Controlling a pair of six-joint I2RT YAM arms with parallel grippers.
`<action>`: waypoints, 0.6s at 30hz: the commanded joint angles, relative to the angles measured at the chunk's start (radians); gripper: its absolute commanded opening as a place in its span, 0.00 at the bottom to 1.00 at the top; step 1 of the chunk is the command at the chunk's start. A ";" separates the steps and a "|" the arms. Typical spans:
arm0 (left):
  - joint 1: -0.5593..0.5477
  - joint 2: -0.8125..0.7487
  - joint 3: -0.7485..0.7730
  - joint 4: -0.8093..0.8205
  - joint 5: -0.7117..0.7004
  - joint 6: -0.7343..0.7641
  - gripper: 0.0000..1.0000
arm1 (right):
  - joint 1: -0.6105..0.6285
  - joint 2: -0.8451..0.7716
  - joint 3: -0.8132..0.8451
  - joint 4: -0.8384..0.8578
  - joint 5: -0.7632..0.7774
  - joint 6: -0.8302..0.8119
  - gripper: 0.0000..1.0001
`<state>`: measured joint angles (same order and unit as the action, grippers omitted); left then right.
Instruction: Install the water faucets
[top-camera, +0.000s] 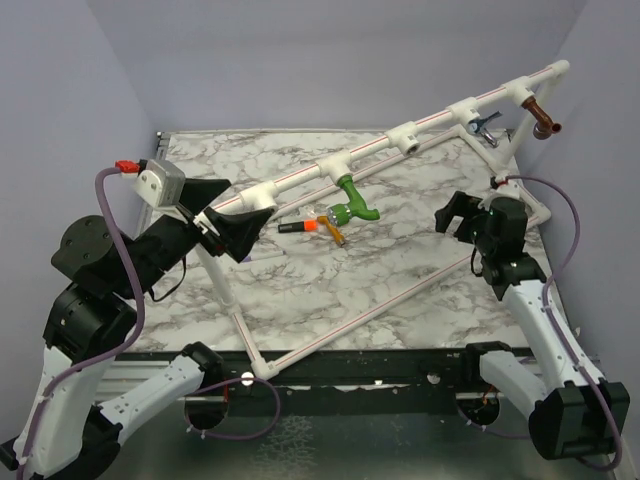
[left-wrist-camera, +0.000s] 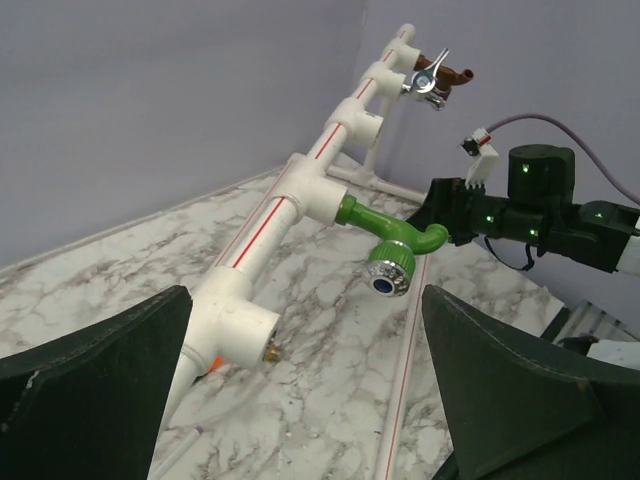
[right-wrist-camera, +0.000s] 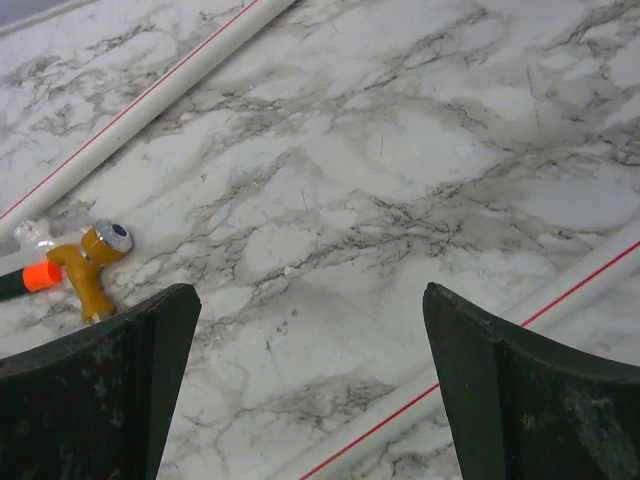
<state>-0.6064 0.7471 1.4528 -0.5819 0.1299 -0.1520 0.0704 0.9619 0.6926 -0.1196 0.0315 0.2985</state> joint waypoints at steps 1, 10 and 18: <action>-0.006 -0.002 0.003 -0.034 0.142 -0.098 0.99 | -0.001 -0.098 0.030 -0.205 0.038 0.055 1.00; -0.006 0.009 0.035 -0.069 0.375 -0.228 0.99 | -0.001 -0.077 0.086 -0.382 0.035 0.100 1.00; -0.006 0.018 -0.007 -0.101 0.451 -0.330 0.99 | -0.001 -0.172 0.040 -0.323 -0.064 0.072 1.00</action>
<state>-0.6064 0.7540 1.4673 -0.6342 0.5007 -0.4030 0.0704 0.8574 0.7471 -0.4400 0.0376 0.3756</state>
